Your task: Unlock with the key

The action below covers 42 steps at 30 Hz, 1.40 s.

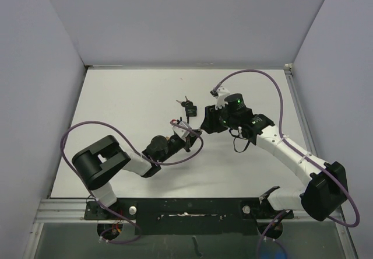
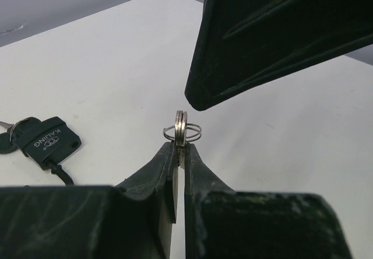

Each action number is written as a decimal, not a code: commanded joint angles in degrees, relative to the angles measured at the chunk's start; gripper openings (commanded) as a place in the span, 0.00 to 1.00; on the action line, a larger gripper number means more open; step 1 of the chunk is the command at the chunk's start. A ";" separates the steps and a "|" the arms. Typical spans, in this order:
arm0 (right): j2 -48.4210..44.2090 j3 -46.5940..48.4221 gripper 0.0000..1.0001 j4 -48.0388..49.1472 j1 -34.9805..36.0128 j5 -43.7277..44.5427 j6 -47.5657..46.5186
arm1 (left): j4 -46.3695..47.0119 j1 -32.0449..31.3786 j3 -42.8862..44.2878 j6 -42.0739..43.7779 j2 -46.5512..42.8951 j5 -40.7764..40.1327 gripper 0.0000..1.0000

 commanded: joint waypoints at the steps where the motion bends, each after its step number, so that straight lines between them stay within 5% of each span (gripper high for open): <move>1: -1.95 0.01 0.46 2.00 -0.34 -1.19 -0.23 | -3.26 0.16 1.93 -0.42 -2.90 -0.45 0.00; 23: 4.03 0.09 0.47 3.90 -0.27 -5.23 0.05 | -10.12 -0.54 5.59 0.29 -5.61 1.60 0.00; 28: 4.81 0.10 0.42 3.95 -0.28 -5.40 0.08 | -10.12 -0.78 5.58 0.48 -5.69 1.53 0.00; 40: 4.70 0.10 0.12 3.67 -0.34 -4.65 0.55 | -10.47 -0.81 5.66 1.36 -6.04 0.14 0.00; 42: 4.28 0.02 0.11 3.71 -0.45 -4.18 0.76 | -10.93 -0.81 5.67 1.37 -6.13 -0.03 0.18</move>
